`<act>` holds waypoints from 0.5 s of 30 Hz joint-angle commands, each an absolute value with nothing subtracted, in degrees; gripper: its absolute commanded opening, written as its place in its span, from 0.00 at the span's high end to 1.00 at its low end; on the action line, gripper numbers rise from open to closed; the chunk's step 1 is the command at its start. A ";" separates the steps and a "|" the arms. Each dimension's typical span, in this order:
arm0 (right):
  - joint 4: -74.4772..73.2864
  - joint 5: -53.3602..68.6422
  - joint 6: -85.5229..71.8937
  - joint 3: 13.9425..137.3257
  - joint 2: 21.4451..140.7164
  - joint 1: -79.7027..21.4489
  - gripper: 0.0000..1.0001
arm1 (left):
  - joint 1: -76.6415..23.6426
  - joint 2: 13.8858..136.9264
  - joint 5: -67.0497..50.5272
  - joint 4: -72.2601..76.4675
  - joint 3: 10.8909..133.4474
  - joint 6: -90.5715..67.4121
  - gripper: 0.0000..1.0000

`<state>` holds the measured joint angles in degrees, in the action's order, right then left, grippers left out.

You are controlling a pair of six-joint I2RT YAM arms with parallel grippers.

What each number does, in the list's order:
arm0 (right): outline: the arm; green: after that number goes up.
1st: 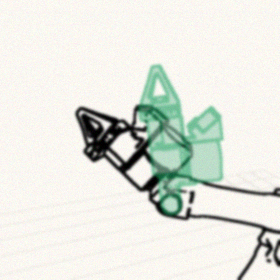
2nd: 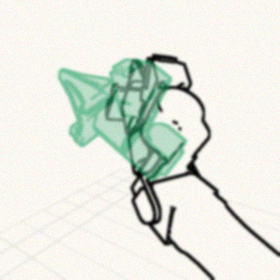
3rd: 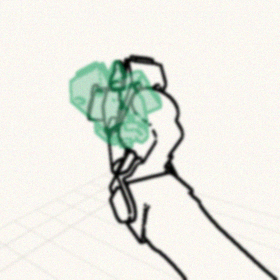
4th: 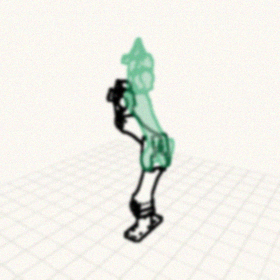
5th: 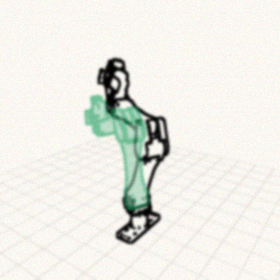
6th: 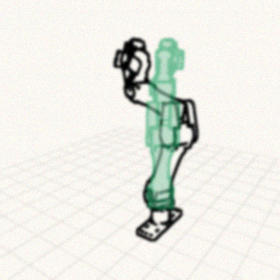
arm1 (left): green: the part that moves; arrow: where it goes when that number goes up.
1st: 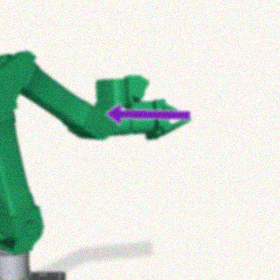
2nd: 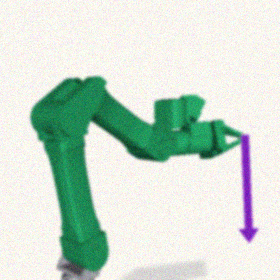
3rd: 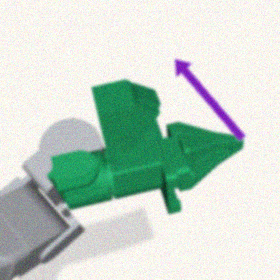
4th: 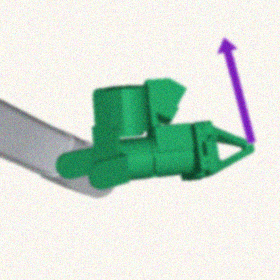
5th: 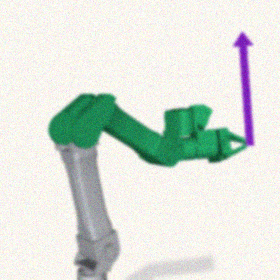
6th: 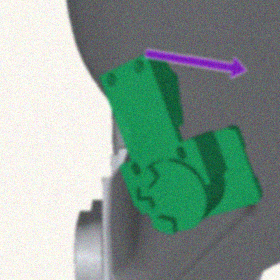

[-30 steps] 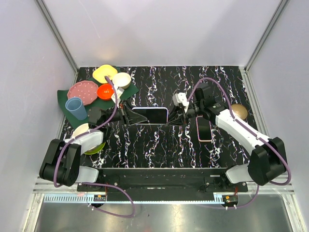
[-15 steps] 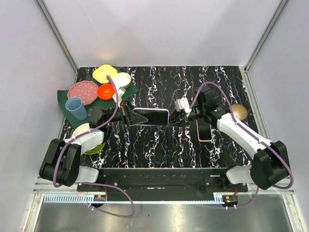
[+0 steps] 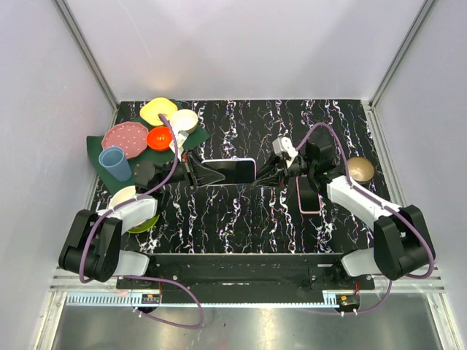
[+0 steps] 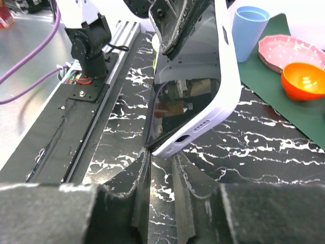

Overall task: Take the phone out of the phone case
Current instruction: Remove the phone case from the phone.

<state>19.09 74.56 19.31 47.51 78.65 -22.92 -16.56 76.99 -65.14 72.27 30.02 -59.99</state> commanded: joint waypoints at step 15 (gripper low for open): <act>86.40 71.37 -38.93 46.58 96.77 -17.05 0.80 | -21.53 72.69 -72.16 95.54 31.99 -63.28 1.00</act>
<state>68.97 82.13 -30.50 45.67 94.39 -19.81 -17.23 76.23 -62.30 69.97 30.39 -59.02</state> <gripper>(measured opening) 0.218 0.172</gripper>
